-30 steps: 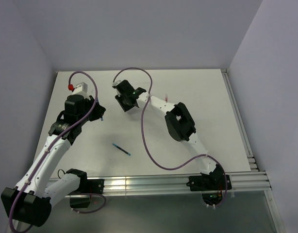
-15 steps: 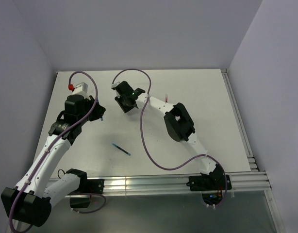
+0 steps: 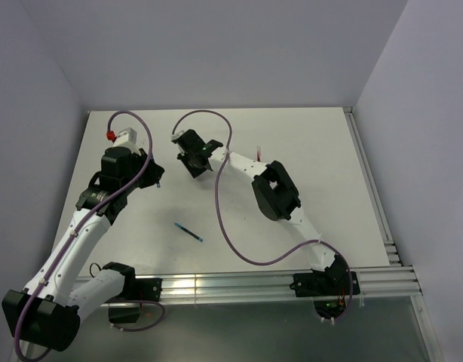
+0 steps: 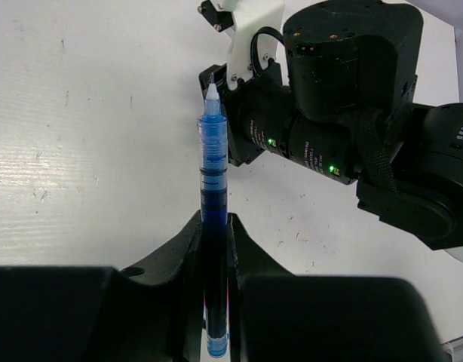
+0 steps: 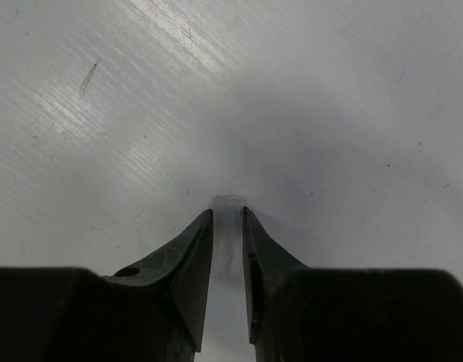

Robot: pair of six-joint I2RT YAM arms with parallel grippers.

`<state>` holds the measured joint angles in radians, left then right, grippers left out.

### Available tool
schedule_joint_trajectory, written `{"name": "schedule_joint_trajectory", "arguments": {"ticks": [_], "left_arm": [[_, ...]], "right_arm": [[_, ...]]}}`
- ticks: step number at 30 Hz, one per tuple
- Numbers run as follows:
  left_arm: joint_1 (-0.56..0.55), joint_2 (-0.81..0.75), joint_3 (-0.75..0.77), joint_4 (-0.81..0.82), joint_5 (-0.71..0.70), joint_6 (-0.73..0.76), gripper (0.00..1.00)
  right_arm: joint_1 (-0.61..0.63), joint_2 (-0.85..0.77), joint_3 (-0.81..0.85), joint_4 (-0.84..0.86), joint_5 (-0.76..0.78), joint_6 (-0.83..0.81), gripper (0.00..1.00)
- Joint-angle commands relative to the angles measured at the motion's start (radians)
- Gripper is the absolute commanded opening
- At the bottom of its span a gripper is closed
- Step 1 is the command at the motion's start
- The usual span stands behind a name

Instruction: Insert the pens into the pen caps

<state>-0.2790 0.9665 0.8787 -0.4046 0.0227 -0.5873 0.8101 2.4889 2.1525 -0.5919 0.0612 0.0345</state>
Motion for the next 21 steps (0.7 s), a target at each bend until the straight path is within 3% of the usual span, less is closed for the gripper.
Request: {"name": "schedule_joint_trajectory", "arguments": {"ticks": [1,2,3,5,11,16,21], "left_arm": [[0.0,-0.002,-0.001,0.03,0.01,0.017,0.0],[0.0,-0.002,-0.001,0.03,0.01,0.017,0.0],[0.0,0.0,-0.001,0.032,0.01,0.018,0.0],[0.001,0.001,-0.003,0.035,0.013,0.018,0.0],[0.006,-0.002,-0.012,0.069,0.077,0.027,0.0],[0.009,-0.029,-0.041,0.188,0.29,0.027,0.0],[-0.029,0.003,0.002,0.223,0.341,0.003,0.0]], "right_arm": [[0.006,0.016,0.012,-0.011,0.008,0.002,0.27],[0.006,0.015,0.009,-0.013,0.008,0.008,0.24],[0.006,0.013,0.003,-0.013,0.009,0.015,0.12],[0.004,0.004,-0.014,-0.011,-0.003,0.039,0.0],[-0.032,-0.119,-0.147,0.046,-0.092,0.152,0.0],[-0.107,-0.426,-0.453,0.243,-0.181,0.296,0.0],[-0.209,-0.77,-0.758,0.532,-0.322,0.474,0.0]]}}
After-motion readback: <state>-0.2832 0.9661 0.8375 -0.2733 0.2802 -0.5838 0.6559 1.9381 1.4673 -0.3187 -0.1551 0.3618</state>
